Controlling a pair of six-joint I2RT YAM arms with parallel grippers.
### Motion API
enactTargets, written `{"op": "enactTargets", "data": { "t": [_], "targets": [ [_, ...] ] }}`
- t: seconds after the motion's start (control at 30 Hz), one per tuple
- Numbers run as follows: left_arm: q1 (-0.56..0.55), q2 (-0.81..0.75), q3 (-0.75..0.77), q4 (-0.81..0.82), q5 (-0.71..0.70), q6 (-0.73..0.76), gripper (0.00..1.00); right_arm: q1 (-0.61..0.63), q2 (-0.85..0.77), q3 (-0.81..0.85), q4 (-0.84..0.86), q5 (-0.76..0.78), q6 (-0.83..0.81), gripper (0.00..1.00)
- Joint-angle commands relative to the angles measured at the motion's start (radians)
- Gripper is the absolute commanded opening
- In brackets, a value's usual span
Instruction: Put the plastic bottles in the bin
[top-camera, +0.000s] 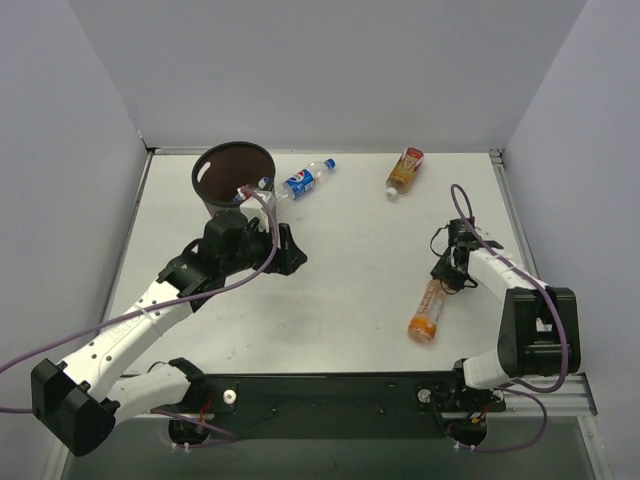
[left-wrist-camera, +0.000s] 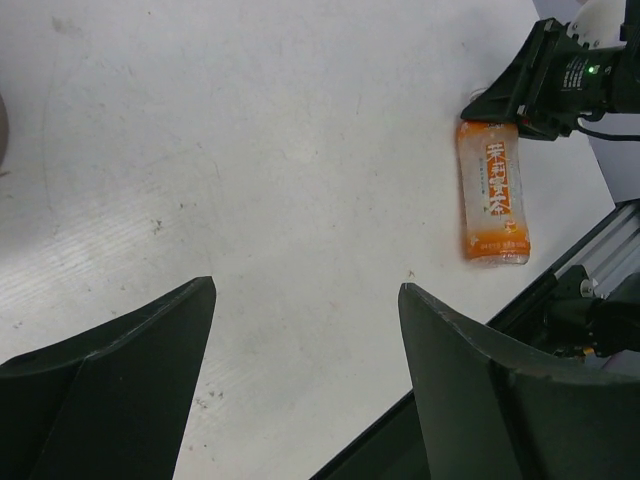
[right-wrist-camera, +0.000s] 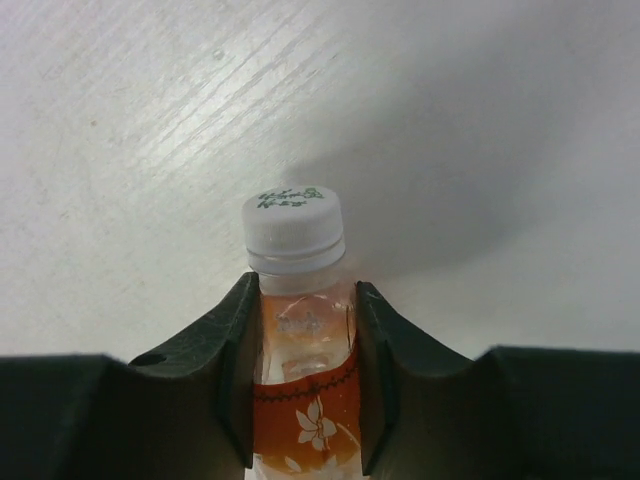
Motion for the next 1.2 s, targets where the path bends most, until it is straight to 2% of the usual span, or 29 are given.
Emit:
{"op": "enactTargets", "data": {
  "t": [0.0,0.1,0.23,0.5,0.6,0.8,0.93,1.17],
  "targets": [
    [-0.002,0.004,-0.036,0.113,0.075,-0.072,0.84,0.054,-0.018,0.031,-0.068,0.003,0.035,0.1],
    [-0.005,0.025,-0.085,0.198,0.158,-0.116,0.85,0.126,-0.03,0.086,-0.12,0.014,0.074,0.0],
    [-0.007,0.071,-0.146,0.328,0.296,-0.178,0.86,0.235,-0.044,0.175,-0.161,-0.026,0.163,0.0],
    [-0.068,0.162,-0.125,0.355,0.304,-0.172,0.86,0.547,-0.003,0.396,-0.179,-0.006,0.323,0.0],
    [-0.073,0.162,-0.112,0.351,0.293,-0.164,0.86,0.62,0.045,0.479,-0.176,0.003,0.363,0.0],
    [-0.076,0.113,-0.125,0.322,0.244,-0.152,0.86,0.669,0.111,0.577,-0.156,0.008,0.401,0.0],
    [-0.077,0.093,-0.117,0.289,0.158,-0.136,0.86,0.694,0.14,0.625,-0.156,-0.001,0.409,0.0],
    [-0.077,0.075,-0.135,0.386,0.082,-0.179,0.85,0.752,0.184,0.671,-0.127,-0.035,0.457,0.0]
  ]
}}
